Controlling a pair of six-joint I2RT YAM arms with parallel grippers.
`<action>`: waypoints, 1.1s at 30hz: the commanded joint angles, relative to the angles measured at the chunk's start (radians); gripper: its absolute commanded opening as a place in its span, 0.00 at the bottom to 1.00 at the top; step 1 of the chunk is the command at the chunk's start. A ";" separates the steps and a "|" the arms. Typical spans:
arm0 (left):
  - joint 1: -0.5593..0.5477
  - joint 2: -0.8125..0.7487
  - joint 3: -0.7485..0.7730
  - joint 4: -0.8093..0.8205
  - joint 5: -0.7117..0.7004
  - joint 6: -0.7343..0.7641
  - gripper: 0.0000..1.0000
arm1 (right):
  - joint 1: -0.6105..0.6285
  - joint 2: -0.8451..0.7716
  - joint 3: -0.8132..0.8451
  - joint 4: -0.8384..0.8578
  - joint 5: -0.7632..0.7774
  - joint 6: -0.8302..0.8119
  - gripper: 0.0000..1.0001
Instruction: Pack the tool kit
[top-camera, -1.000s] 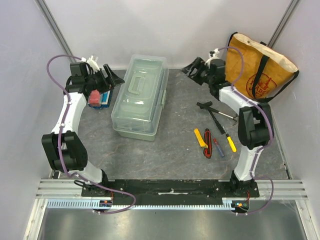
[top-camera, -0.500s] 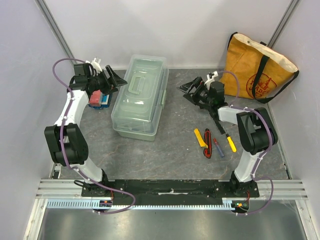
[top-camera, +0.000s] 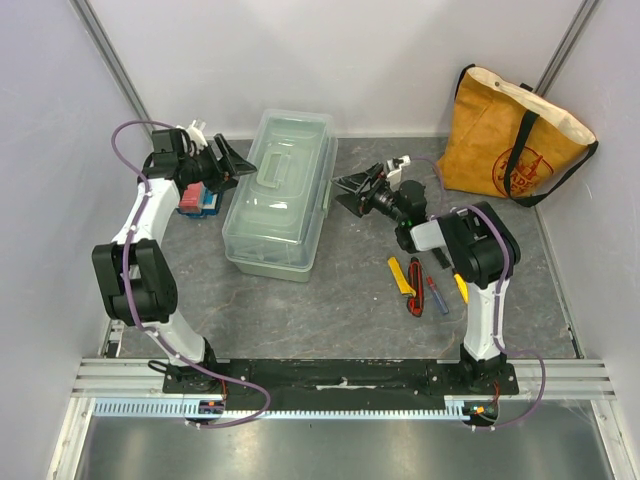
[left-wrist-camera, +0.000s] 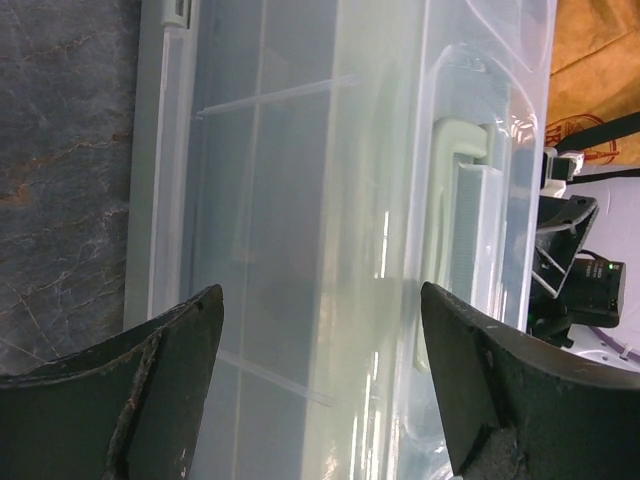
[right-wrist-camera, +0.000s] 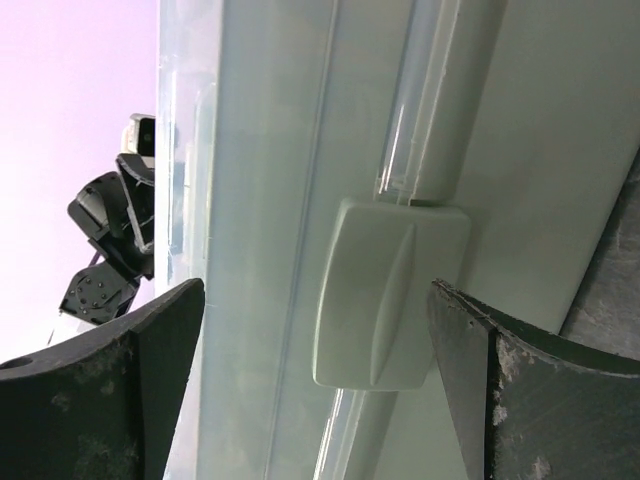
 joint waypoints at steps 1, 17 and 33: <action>-0.001 0.022 0.018 0.004 0.015 -0.026 0.85 | 0.009 0.018 0.009 0.149 -0.002 0.044 0.98; -0.002 0.053 0.000 0.023 0.071 -0.107 0.83 | 0.030 0.167 0.063 0.278 -0.103 0.071 0.98; -0.042 0.073 0.001 0.040 0.117 -0.110 0.82 | 0.039 0.256 0.126 0.443 -0.148 0.136 0.92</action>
